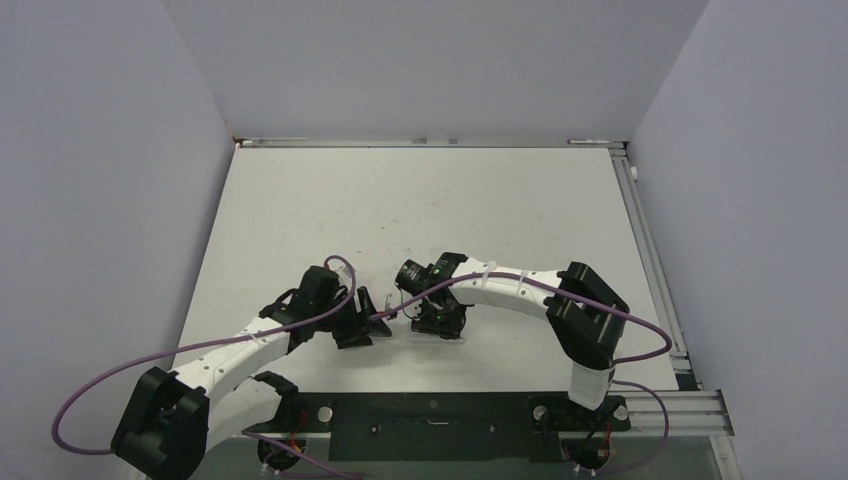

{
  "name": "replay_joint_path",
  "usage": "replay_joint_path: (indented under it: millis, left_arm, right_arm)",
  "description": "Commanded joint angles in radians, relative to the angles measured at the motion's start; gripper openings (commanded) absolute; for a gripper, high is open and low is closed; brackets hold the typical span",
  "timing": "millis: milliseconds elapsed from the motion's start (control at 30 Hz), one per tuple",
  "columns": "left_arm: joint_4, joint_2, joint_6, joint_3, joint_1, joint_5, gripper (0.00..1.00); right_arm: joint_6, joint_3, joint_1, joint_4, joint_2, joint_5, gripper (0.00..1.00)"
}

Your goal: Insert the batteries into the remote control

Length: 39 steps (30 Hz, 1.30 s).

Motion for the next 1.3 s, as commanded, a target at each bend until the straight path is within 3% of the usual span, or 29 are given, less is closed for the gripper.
replay_joint_path:
  millis: [0, 400, 867, 1133, 1267]
  left_arm:
    - [0.03, 0.0, 0.014, 0.008, 0.007, 0.011, 0.59]
    - [0.027, -0.007, 0.012, 0.007, 0.007, 0.013, 0.59]
    - [0.027, -0.009, 0.011, 0.005, 0.007, 0.012, 0.59]
    - [0.034, 0.0, 0.014, 0.009, 0.007, 0.021, 0.59]
    - [0.051, 0.013, 0.012, 0.018, 0.006, 0.028, 0.59]
  right_arm:
    - [0.013, 0.005, -0.005, 0.048, -0.001, -0.008, 0.29]
    - [0.018, 0.004, -0.006, 0.042, -0.008, -0.009, 0.37]
    - [0.037, 0.014, -0.013, 0.06, -0.061, -0.005, 0.38]
    - [0.112, -0.013, -0.024, 0.091, -0.183, -0.002, 0.38]
    - [0.234, -0.054, -0.025, 0.123, -0.256, 0.035, 0.38]
